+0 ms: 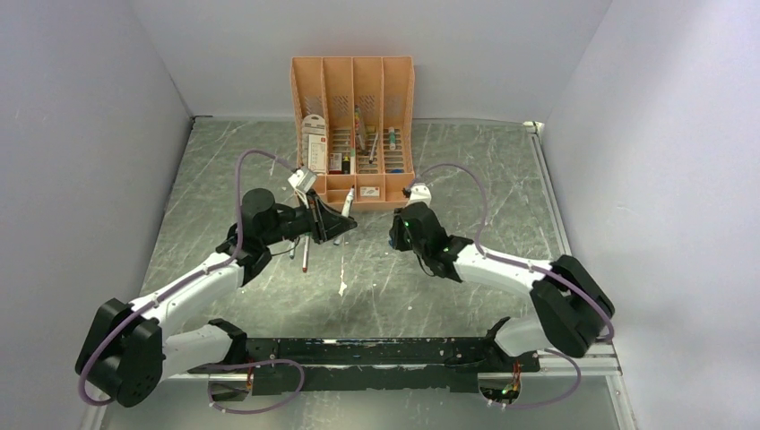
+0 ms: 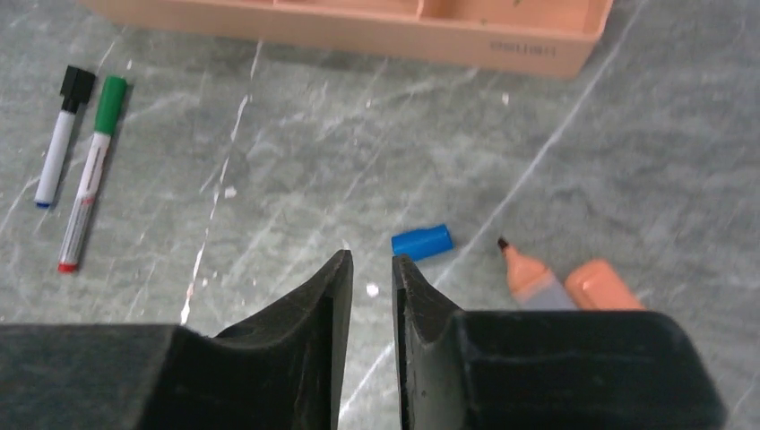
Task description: Insert the pens into the pen caps
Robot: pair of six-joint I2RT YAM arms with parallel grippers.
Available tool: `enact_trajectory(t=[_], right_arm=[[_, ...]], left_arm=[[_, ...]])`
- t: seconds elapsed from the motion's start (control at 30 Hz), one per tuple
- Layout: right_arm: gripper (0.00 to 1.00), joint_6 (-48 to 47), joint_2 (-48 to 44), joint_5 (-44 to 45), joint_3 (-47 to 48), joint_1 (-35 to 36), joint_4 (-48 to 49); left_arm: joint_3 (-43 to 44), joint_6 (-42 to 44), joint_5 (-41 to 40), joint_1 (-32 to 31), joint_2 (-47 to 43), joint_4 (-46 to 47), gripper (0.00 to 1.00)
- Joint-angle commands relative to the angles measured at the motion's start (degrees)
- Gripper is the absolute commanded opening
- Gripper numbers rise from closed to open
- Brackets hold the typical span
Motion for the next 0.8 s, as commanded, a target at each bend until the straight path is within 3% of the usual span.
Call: enact_trajectory(t=[0.0, 0.07, 0.13, 0.4, 0.77], right_arm=[[0.17, -3.7, 6.4, 0.6, 5.6, -1.9, -1.9], [0.05, -3.5, 9.7, 0.1, 7.5, -3.0, -1.7], [0.01, -3.8, 12.4, -0.5, 9.2, -4.3, -1.0], [0.00, -6.2, 20.7, -3.6, 13.9, -7.1, 1.1], [0.00, -3.7, 16.6, -5.7, 5.8, -6.9, 4.0]], left_arm=[[0.6, 0.1, 0.8, -0.2, 1.9, 1.7, 0.07], [0.8, 0.1, 0.8, -0.2, 2.4, 2.0, 0.07], [0.9, 0.1, 0.9, -0.2, 2.5, 1.9, 0.07], [0.3, 0.9, -0.2, -0.2, 1.4, -0.1, 0.07], [-0.8, 0.1, 0.0, -0.2, 1.6, 1.6, 0.07]])
